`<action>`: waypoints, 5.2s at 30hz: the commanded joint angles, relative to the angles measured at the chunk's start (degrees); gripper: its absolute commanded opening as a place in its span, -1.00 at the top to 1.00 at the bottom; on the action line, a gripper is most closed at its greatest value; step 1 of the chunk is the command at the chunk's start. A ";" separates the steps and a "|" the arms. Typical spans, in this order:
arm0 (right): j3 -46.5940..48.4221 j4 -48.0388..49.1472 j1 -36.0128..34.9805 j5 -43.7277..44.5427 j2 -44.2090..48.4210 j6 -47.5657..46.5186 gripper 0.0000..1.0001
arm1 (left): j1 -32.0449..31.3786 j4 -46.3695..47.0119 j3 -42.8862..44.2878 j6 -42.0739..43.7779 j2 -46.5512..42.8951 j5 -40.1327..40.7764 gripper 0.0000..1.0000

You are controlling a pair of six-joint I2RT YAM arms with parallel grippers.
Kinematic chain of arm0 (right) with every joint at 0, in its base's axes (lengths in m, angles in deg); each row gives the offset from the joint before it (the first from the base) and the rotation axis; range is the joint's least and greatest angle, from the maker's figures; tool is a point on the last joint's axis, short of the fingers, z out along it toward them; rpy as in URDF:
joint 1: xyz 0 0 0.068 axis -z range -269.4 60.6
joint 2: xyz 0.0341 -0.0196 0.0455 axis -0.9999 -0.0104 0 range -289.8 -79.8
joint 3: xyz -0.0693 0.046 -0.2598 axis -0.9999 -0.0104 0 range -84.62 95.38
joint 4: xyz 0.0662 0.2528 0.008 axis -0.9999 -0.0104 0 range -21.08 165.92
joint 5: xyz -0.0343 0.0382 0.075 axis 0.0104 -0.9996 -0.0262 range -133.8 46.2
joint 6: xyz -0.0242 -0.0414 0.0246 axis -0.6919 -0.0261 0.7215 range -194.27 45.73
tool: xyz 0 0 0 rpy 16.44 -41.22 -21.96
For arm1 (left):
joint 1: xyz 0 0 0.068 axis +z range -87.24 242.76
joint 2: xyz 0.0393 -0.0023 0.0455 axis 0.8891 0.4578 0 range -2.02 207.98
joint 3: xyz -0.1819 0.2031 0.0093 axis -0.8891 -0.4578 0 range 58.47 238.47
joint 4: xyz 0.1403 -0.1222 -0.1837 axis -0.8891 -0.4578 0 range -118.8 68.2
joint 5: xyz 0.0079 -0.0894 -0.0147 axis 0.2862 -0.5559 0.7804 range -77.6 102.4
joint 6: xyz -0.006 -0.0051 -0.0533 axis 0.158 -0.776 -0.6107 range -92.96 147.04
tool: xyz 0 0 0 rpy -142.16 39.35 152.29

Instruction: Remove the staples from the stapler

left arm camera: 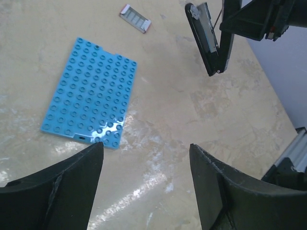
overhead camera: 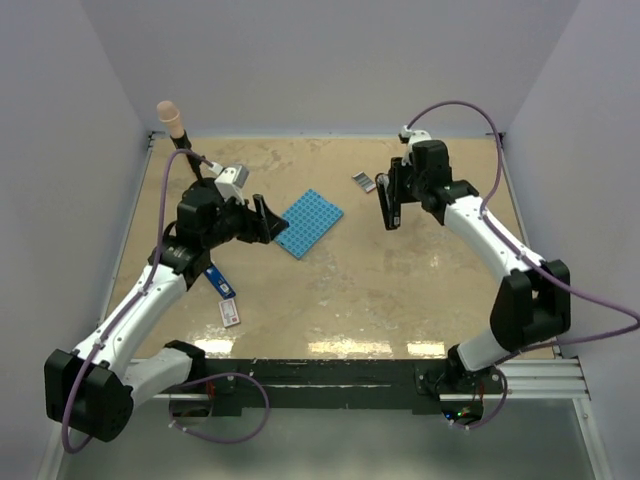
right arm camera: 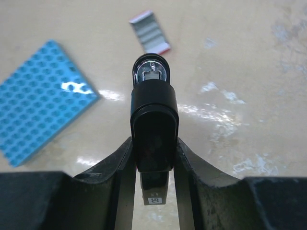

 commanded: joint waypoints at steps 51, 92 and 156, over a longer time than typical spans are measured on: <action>-15.23 22.32 -24.44 -12.50 19.68 9.42 0.99 | -1.12 31.15 -1.06 -26.64 21.00 -21.15 0.91; -3.96 3.22 -24.35 -11.19 9.65 0.98 0.51 | 3.09 21.13 1.93 -19.60 17.49 -13.85 1.00; -30.16 53.57 -18.90 -61.37 13.26 23.57 -0.10 | 7.40 63.14 -12.75 -47.99 5.18 -34.95 1.00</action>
